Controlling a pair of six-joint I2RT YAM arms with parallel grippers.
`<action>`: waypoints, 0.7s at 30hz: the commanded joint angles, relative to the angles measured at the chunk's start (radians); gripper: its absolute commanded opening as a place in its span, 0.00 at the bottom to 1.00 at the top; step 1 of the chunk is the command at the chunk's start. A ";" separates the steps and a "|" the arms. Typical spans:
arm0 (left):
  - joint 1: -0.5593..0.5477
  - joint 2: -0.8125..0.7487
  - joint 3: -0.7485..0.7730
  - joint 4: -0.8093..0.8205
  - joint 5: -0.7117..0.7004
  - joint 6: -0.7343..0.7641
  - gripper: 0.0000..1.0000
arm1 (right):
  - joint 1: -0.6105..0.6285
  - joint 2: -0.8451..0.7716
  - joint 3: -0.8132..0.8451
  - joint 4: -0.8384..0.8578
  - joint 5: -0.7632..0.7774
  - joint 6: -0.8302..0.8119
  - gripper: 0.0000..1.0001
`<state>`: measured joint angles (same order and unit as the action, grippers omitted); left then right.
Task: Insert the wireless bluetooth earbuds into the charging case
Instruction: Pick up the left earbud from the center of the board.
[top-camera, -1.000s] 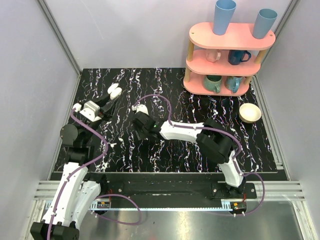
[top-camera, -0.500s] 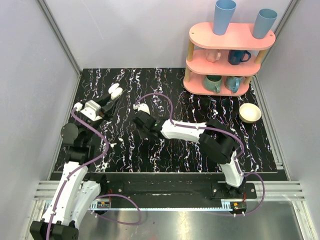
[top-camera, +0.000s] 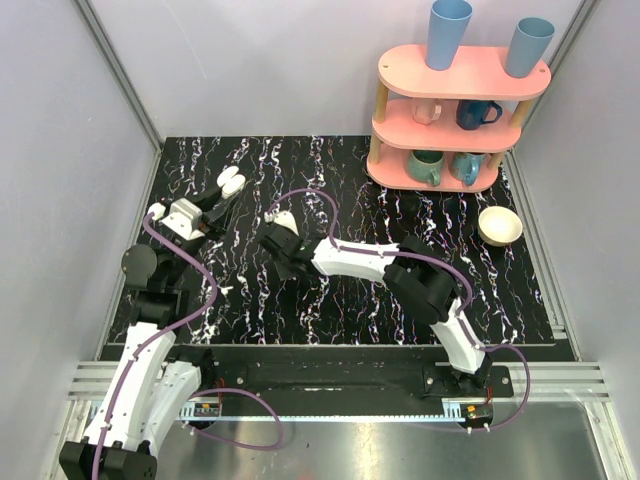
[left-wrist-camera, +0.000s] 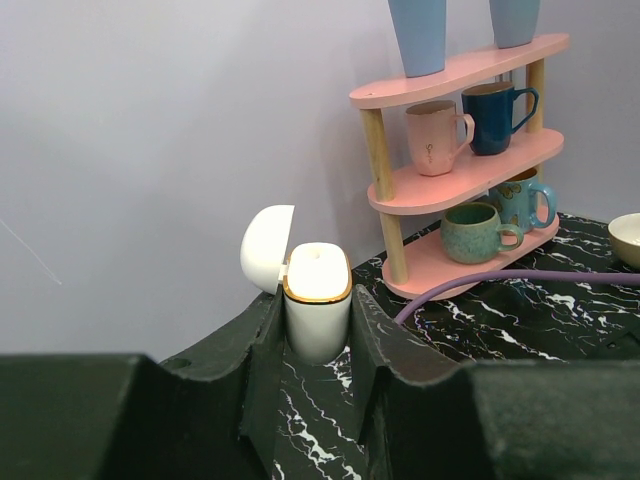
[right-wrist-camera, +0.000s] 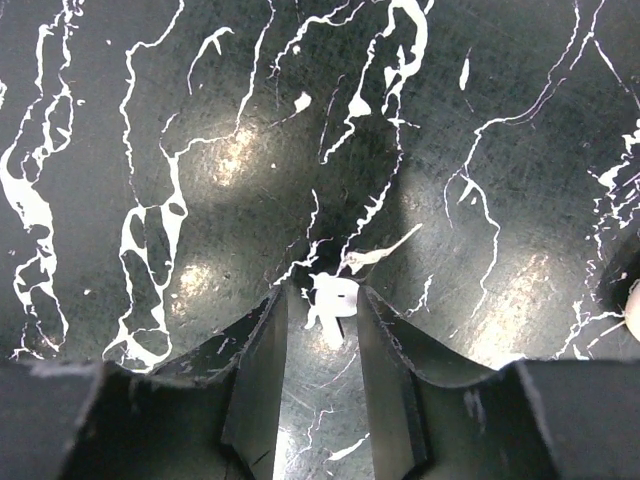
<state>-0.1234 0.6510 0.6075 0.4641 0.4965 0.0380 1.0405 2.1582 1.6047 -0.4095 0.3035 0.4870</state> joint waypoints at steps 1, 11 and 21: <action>-0.004 -0.004 0.038 0.041 -0.027 0.016 0.00 | 0.016 0.015 0.055 -0.044 0.062 0.012 0.41; -0.004 -0.005 0.040 0.038 -0.023 0.014 0.00 | 0.035 0.042 0.086 -0.081 0.100 0.013 0.38; -0.004 -0.008 0.041 0.033 -0.019 0.011 0.00 | 0.030 0.042 0.084 -0.083 0.129 0.015 0.40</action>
<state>-0.1238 0.6506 0.6075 0.4641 0.4931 0.0380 1.0706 2.1944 1.6455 -0.4911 0.3828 0.4873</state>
